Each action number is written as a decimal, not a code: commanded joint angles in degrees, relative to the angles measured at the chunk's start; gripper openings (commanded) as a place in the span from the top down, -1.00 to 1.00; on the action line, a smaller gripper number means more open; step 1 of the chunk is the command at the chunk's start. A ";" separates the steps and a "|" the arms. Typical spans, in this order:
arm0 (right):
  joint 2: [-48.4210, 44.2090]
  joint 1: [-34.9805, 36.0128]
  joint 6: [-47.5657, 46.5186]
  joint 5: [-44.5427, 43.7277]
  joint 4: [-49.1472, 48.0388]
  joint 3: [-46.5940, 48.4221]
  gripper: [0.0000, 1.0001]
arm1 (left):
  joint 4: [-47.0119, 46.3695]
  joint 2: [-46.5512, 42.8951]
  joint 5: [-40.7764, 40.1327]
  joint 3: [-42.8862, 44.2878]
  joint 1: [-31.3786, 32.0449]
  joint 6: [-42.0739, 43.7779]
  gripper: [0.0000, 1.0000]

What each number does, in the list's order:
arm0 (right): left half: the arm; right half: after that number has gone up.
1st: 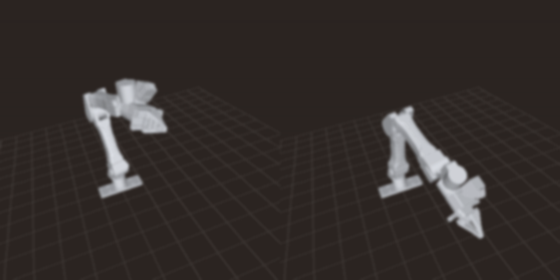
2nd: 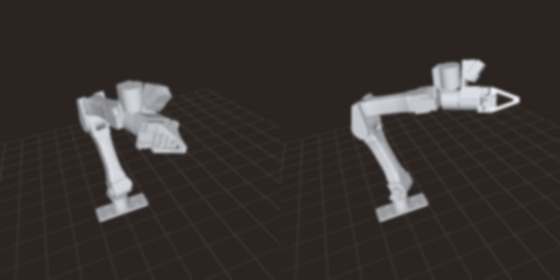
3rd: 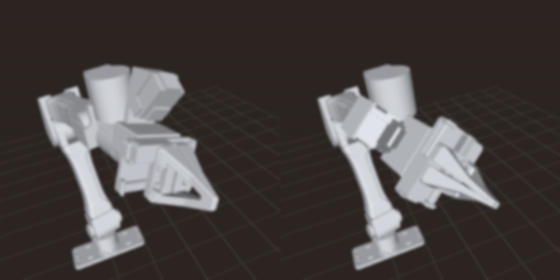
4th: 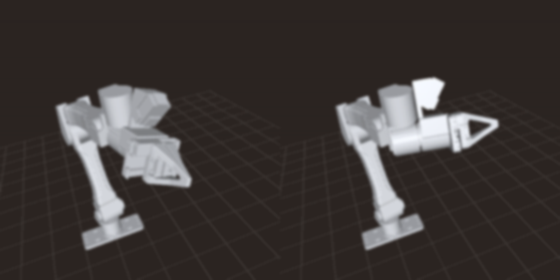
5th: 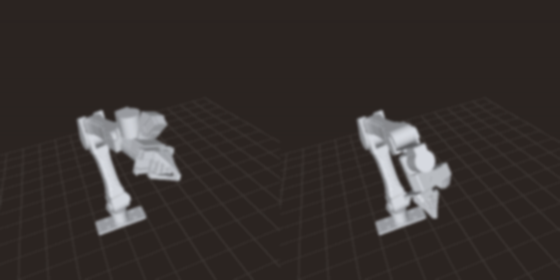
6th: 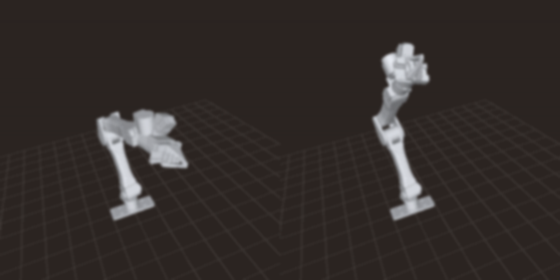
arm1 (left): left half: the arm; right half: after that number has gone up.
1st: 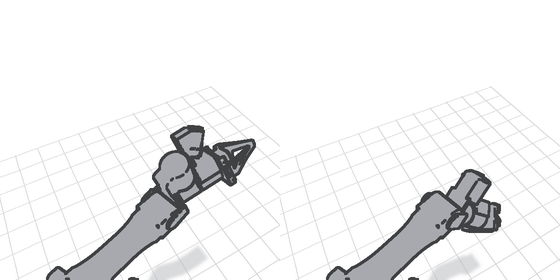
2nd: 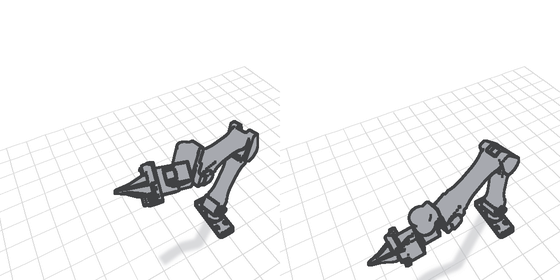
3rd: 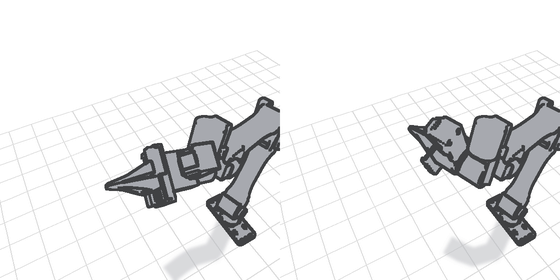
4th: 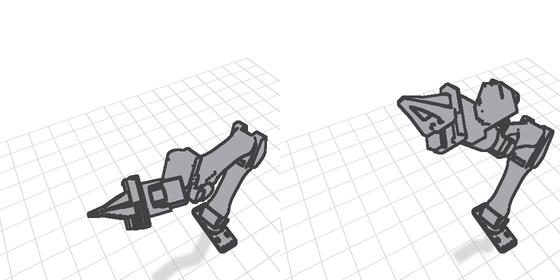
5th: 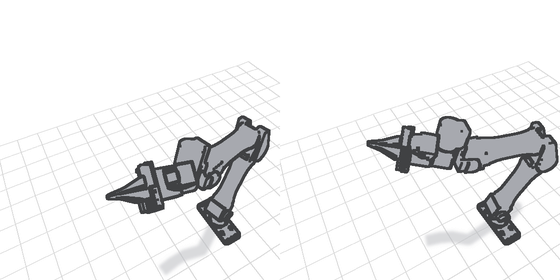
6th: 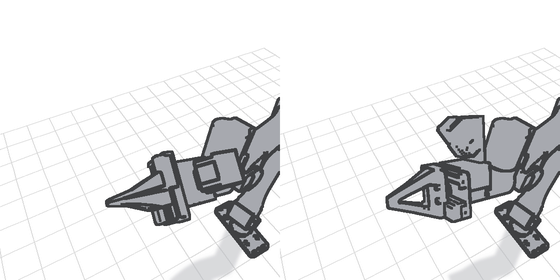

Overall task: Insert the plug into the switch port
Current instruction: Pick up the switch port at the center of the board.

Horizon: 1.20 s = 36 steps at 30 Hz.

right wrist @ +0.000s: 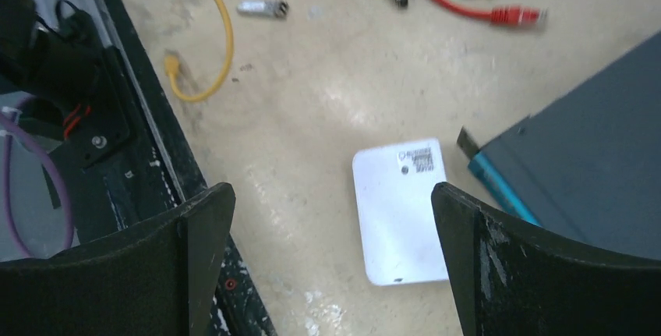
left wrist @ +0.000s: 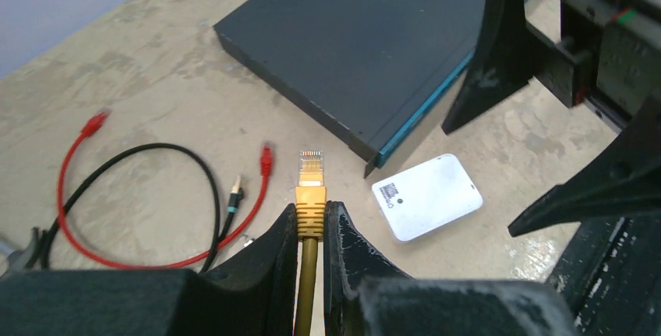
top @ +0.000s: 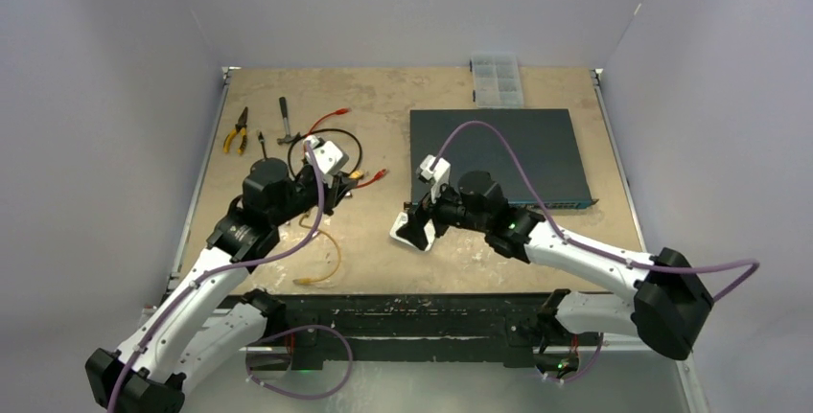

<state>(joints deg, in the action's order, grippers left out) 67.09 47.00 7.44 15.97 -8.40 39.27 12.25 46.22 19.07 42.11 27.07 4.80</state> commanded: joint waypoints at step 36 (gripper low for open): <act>24.95 6.96 3.47 -23.90 16.26 11.85 -0.97 | -0.19 -4.86 -9.99 -2.27 -0.17 -3.11 1.00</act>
<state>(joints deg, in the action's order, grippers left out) 91.15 53.52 13.28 -6.98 5.89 47.40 12.56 42.26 9.93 40.38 27.07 3.51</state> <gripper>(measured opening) 0.985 0.123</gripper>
